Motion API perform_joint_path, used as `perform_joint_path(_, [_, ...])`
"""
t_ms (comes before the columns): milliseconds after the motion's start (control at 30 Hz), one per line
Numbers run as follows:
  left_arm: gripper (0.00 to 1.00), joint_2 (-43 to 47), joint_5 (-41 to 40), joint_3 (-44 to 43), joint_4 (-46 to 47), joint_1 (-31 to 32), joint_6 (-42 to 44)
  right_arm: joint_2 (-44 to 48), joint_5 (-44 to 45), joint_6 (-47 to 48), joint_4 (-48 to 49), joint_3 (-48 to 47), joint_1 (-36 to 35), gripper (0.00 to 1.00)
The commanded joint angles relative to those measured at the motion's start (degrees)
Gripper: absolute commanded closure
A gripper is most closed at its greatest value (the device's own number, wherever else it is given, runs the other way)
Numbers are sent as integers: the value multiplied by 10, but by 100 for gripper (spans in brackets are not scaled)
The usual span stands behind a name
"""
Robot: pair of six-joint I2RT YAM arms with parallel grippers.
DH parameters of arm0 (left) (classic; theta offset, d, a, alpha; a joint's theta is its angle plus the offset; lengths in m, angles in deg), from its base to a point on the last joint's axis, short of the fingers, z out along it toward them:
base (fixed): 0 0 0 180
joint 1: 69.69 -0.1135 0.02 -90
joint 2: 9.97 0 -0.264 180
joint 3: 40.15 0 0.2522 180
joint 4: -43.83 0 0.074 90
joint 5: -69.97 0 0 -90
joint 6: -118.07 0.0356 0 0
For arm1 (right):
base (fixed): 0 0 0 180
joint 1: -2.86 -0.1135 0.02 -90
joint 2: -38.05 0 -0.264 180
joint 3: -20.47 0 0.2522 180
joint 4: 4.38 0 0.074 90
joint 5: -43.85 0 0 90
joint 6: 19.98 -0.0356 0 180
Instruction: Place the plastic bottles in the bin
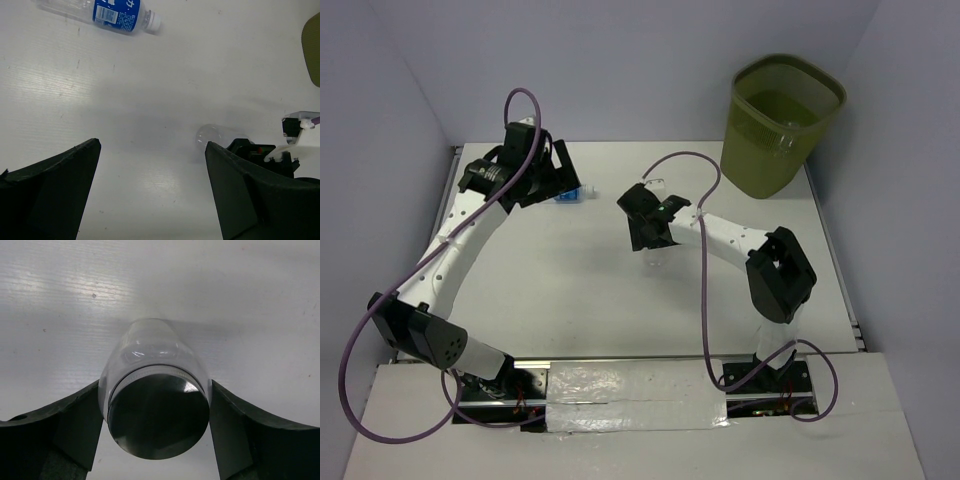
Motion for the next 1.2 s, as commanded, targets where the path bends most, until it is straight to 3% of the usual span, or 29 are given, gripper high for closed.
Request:
perform_joint_path(0, [1,19,1,2,16,-4,9,21,15,-5,37,3,3,27])
perform_joint_path(100, [1,18,0,1,16,-4,10,34,21,-1,37,5,4,36])
perform_joint_path(333, [1,19,-8,1,11,-10,21,133,50,32,-11,-55,31,36])
perform_joint_path(533, [1,23,-11,7,19,-24,27,197,47,83,-1,-175,160,35])
perform_joint_path(700, [1,19,-5,13,19,-32,30,139,73,113,18,-320,260,32])
perform_joint_path(833, [1,12,-3,13,13,-40,30,75,49,74,19,-445,351,32])
perform_joint_path(1167, [1,10,3,25,16,-53,30,-39,-7,19,16,-557,467,31])
